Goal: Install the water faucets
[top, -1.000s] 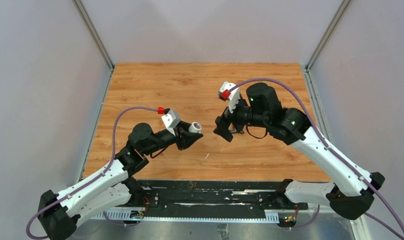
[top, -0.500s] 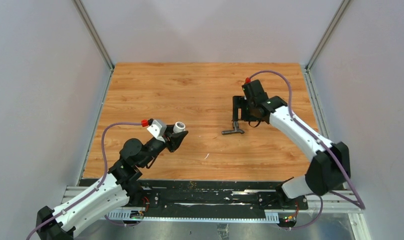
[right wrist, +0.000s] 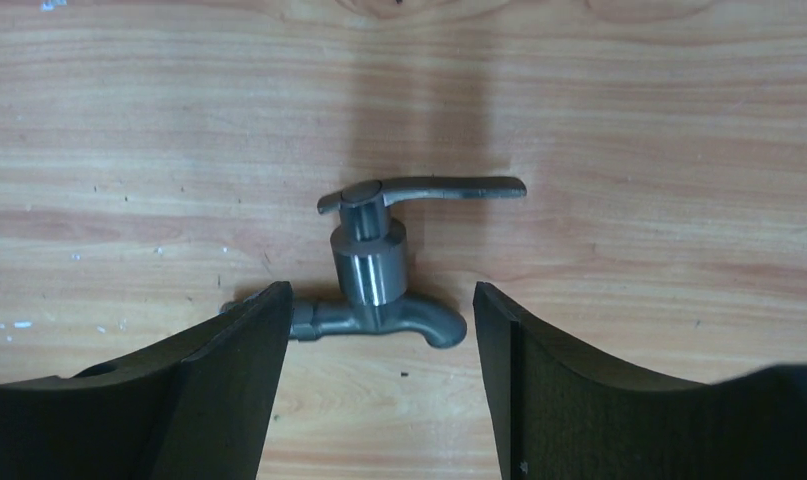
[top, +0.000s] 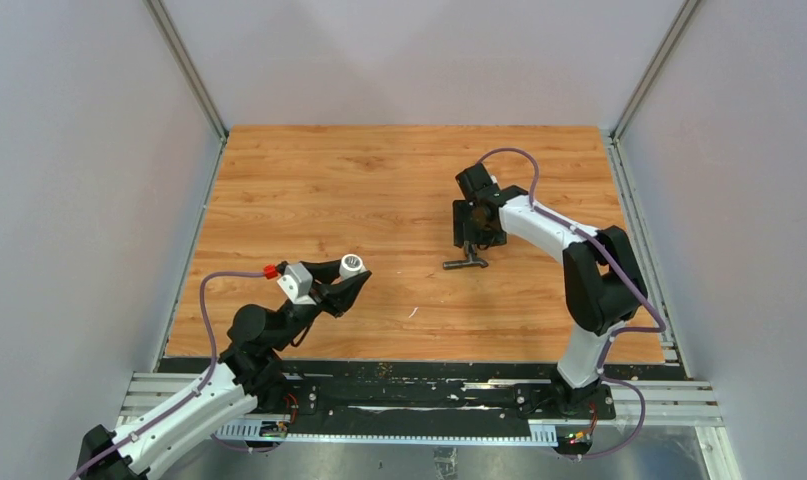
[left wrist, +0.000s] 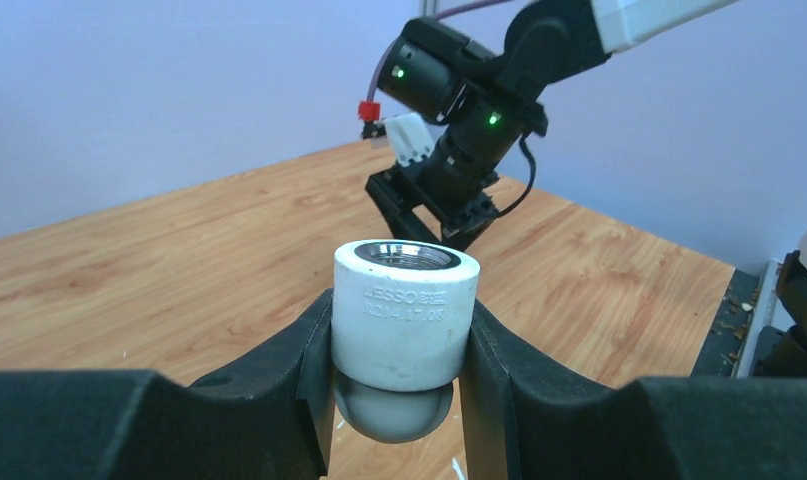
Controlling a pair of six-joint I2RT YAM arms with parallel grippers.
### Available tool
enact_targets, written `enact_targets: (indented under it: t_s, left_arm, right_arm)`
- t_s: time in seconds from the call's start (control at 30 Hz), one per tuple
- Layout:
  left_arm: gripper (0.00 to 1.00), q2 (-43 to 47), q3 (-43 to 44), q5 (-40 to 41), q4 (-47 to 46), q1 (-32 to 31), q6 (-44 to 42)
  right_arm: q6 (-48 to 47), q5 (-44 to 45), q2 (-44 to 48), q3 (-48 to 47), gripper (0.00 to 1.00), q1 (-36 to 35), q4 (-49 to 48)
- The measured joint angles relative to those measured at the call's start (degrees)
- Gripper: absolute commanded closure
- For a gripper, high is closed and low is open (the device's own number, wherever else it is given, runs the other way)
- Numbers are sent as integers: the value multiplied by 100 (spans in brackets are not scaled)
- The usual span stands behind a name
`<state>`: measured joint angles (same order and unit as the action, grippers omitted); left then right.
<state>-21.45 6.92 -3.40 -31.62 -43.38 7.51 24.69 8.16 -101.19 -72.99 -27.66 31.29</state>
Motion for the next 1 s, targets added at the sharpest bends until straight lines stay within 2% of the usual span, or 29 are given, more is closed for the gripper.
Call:
enact_targets:
  t_s: [0.13, 0.23, 0.3, 0.43, 0.47, 0.67, 0.73, 0.87, 1.0]
  left_arm:
    - [100, -28, -98, -76, -579, 0, -2]
    - [100, -125, -391, -90, -1488, 0, 35]
    - [100, -278, -564, -83, -2020, 0, 87]
    - [100, -509, -586, -98, -2496, 0, 111]
    - [100, -542, -586, -109, -2581, 0, 120]
    - [100, -616, -575, -101, -2881, 0, 240]
    - [100, -610, -549, -94, -2846, 0, 286]
    - [100, -560, -402, -109, -2605, 0, 372]
    - [100, -557, -216, -197, -2339, 0, 492]
  right_arm:
    - [-7, 96, -138, 52, 33, -11, -354]
    - [-7, 175, -234, 160, 35, -44, -638]
    - [-2, 269, -321, 234, 38, -85, -815]
    - [4, 420, -485, 376, 47, -197, -1064]
    - [31, 448, -501, 420, 50, -214, -1132]
    - [111, 667, -472, 597, 90, -302, -1552]
    - [131, 750, -417, 717, 100, -321, -1711]
    - [-33, 887, -262, 935, 100, -374, -1921]
    - [-828, 1161, 160, 1071, 100, -507, -2028]
